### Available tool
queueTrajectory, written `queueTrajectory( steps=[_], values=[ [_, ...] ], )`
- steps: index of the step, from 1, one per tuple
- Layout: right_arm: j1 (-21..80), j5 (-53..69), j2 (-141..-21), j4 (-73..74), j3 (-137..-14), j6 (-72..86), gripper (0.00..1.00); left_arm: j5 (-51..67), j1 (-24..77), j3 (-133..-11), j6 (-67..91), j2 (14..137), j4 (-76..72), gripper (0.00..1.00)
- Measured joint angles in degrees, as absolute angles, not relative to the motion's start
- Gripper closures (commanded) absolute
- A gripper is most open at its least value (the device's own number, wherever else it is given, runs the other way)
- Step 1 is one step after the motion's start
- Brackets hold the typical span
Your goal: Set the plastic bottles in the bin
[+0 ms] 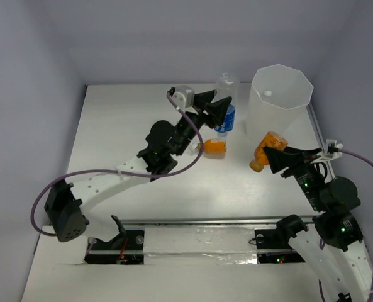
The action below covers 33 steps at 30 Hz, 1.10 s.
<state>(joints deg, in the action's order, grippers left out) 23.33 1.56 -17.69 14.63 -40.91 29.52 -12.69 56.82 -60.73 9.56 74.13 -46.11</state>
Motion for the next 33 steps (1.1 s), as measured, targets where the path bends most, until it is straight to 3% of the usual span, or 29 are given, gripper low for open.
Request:
queueTrajectory(
  steps=[22, 27, 30, 33],
  values=[
    [23.3, 2.1, -9.7, 25.3, -36.5, 31.1, 0.60, 0.1, 50.7, -127.5, 12.8, 127.8, -48.3, 0.68],
    [23.3, 2.9, -9.8, 25.3, -36.6, 31.1, 0.60, 1.6, 50.6, -132.6, 14.1, 134.8, -46.2, 0.17],
    [23.3, 3.0, -10.1, 25.3, -37.1, 31.1, 0.60, 2.0, 50.5, -132.2, 14.5, 135.4, -44.7, 0.07],
    [23.3, 3.0, -11.1, 25.2, -38.6, 31.0, 0.60, 2.2, 50.5, -128.4, 13.6, 133.1, -45.2, 0.06]
  ],
)
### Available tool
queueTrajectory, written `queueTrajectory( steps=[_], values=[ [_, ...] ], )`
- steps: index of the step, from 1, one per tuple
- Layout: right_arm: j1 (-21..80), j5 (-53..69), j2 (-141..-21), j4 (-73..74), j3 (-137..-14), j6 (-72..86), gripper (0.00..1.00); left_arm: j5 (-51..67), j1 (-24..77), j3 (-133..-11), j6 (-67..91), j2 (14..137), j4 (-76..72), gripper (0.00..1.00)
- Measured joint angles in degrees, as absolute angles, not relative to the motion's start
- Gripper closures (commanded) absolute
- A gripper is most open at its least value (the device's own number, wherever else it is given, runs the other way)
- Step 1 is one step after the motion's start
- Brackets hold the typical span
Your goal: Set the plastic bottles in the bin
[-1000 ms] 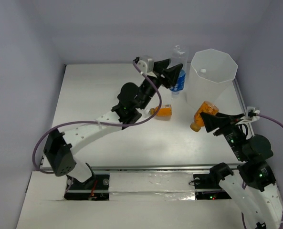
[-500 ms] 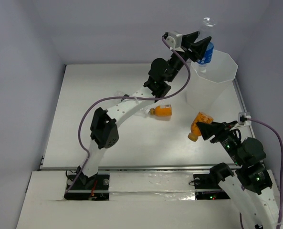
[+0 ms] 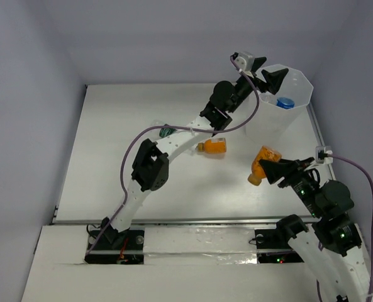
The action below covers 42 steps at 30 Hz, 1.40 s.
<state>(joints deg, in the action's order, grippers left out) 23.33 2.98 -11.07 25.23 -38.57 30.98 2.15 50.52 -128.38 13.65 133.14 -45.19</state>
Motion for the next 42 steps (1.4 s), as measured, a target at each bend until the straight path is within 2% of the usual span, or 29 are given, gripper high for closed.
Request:
queueTrajectory(
  steps=[4, 8, 14, 18, 24, 32, 35, 36, 37, 39, 42],
  values=[
    [23.3, 1.7, -13.7, 23.9, -40.7, 30.2, 0.60, 2.0, 50.2, -112.8, 12.1, 123.3, -46.6, 0.06],
    [23.3, -3.4, -18.1, 21.5, -42.6, 28.8, 0.60, 0.4, 49.2, -87.5, 13.1, 105.9, -52.4, 0.11],
    [23.3, -12.1, -30.7, 18.3, -49.5, 25.5, 0.59, -8.0, 47.7, -53.7, 18.5, 80.5, -64.1, 0.21],
    [23.3, -20.5, -40.3, 15.9, -58.8, 21.5, 0.58, -11.3, 47.9, -37.5, 24.4, 72.0, -65.8, 0.24],
    [21.8, -31.8, -53.0, 11.8, -70.4, 14.3, 0.57, -12.3, 48.8, -23.3, 29.2, 63.9, -58.3, 0.24],
    [12.0, -34.0, -71.0, 9.6, -83.0, 9.8, 0.52, -12.5, 49.4, -13.9, 31.5, 38.5, -48.8, 0.24],
    [10.9, -34.0, -77.5, 9.5, -87.0, 8.8, 0.32, -13.6, 49.8, -11.2, 32.0, 30.9, -44.7, 0.24],
    [10.9, -33.9, -79.5, 9.6, -88.1, 8.5, 0.19, -14.1, 49.8, -10.4, 32.1, 28.9, -43.2, 0.24],
    [10.9, -33.9, -80.6, 9.8, -89.2, 8.3, 0.14, -14.5, 49.8, -9.8, 32.1, 27.5, -41.8, 0.24],
    [10.9, -33.5, -83.3, 10.3, -90.4, 7.9, 0.07, -15.5, 49.8, -8.7, 32.1, 25.1, -38.7, 0.24],
    [10.9, -31.2, -84.7, 12.1, -92.1, 8.3, 0.06, -16.8, 49.8, -7.5, 32.0, 23.1, -35.8, 0.24]
  ],
)
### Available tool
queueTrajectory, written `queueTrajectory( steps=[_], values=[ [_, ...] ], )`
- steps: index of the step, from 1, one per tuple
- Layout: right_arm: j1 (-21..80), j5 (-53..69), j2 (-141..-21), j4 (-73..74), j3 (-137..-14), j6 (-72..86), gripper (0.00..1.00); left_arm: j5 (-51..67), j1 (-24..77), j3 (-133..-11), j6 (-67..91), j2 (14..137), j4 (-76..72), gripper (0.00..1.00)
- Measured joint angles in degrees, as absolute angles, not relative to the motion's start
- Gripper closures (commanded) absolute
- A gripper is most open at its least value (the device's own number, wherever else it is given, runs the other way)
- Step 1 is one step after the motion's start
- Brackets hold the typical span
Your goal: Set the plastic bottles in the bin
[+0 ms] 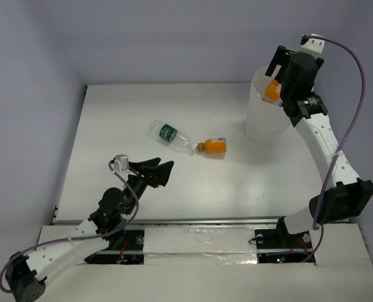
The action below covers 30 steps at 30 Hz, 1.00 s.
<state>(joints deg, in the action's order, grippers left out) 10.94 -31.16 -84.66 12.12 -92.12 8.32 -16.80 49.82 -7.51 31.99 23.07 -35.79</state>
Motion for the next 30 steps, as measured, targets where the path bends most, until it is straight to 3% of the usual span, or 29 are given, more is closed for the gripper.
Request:
queueTrajectory(
  steps=[2, 5, 6, 8, 9, 11, 12, 13, 15, 17, 20, 21, 24, 30],
  values=[
    [10.9, -28.3, -83.9, 12.6, -92.7, 9.1, 0.10, -17.5, 49.8, -7.1, 31.8, 22.9, -35.0, 0.24],
    [11.0, -22.8, -81.1, 13.0, -92.7, 10.5, 0.47, -18.4, 49.8, -7.0, 31.4, 22.9, -34.2, 0.24],
    [11.4, -20.8, -79.9, 12.8, -92.6, 11.1, 0.69, -18.7, 49.8, -7.0, 31.3, 22.9, -34.3, 0.25],
    [13.5, -17.2, -77.0, 11.7, -91.3, 11.7, 0.75, -19.5, 49.8, -6.9, 31.1, 22.5, -34.2, 0.27],
    [15.4, -15.8, -75.9, 11.0, -90.8, 11.7, 0.81, -19.8, 49.8, -6.7, 31.1, 21.9, -34.3, 0.31],
    [20.1, -13.0, -75.5, 9.9, -90.5, 11.1, 0.83, -20.5, 49.8, -5.8, 30.9, 19.6, -34.2, 0.40],
    [22.6, -11.1, -76.2, 9.3, -90.5, 10.6, 0.83, -21.1, 49.8, -5.2, 30.9, 18.0, -34.1, 0.54],
    [24.6, -9.3, -77.3, 8.9, -90.5, 10.2, 0.84, -21.6, 49.8, -4.7, 31.1, 16.5, -33.7, 0.61],
    [27.7, -5.0, -80.9, 8.4, -90.8, 9.4, 0.81, -23.1, 49.8, -4.0, 30.9, 12.5, -32.5, 0.79],
    [29.8, -0.9, -86.8, 8.6, -91.2, 8.5, 0.75, -24.6, 49.8, -4.0, 31.0, 9.3, -31.4, 0.83],
    [32.4, 3.3, -97.4, 11.3, -93.4, 6.7, 0.44, -26.3, 49.8, -3.9, 31.0, 6.8, -30.0, 0.84],
    [33.3, 4.3, -101.7, 13.1, -95.5, 6.3, 0.21, -26.6, 49.8, -3.9, 31.0, 6.5, -29.5, 0.84],
    [35.8, 6.1, -112.3, 17.9, -100.9, 4.8, 0.04, -27.5, 49.8, -3.9, 31.0, 6.2, -27.7, 0.84],
    [40.0, 6.0, -125.3, 25.8, -111.1, 4.2, 0.01, -27.4, 49.8, -3.9, 31.0, 5.0, -25.3, 0.84]
  ],
)
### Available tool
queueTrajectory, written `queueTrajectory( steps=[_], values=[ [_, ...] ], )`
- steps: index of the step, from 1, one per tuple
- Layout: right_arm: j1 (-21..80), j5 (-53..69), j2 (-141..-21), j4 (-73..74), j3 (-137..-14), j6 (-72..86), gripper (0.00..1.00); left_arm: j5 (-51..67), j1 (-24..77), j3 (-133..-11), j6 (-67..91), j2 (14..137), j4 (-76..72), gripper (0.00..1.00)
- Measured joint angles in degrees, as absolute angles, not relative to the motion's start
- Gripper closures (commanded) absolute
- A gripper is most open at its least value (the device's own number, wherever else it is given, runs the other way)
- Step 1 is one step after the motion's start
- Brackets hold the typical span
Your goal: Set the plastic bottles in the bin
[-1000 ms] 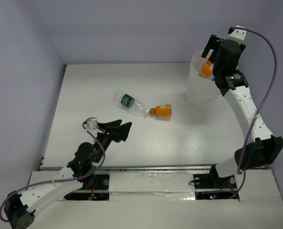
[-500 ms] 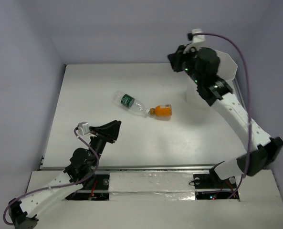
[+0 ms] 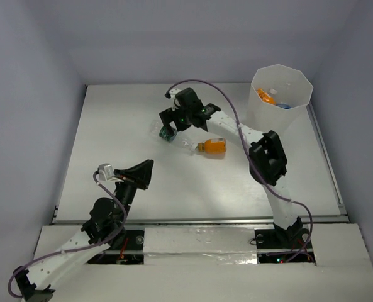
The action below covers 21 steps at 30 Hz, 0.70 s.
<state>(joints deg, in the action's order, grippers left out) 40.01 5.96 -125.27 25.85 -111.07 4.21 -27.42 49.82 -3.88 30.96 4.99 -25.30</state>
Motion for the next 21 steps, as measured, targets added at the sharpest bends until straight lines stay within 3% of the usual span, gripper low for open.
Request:
queueTrajectory(
  steps=[5, 11, 14, 17, 21],
  values=[
    [41.5, 4.3, -131.8, 30.3, -119.5, 4.5, 0.03, -27.4, 49.8, -3.9, 31.0, 3.2, -24.8, 0.84],
    [41.7, 4.1, -136.6, 34.6, -122.9, 5.7, 0.12, -27.4, 49.8, -3.9, 31.2, 3.0, -24.0, 0.84],
    [41.9, 4.9, -138.6, 36.0, -123.3, 6.2, 0.21, -27.3, 49.8, -3.8, 31.2, 3.0, -24.2, 0.83],
    [42.4, 6.0, -139.5, 36.4, -123.4, 6.9, 0.39, -26.9, 49.8, -3.7, 31.5, 3.3, -24.6, 0.83],
    [43.1, 8.3, -139.5, 35.1, -123.6, 8.5, 0.57, -25.7, 49.8, -3.7, 31.6, 4.8, -24.7, 0.73]
  ],
)
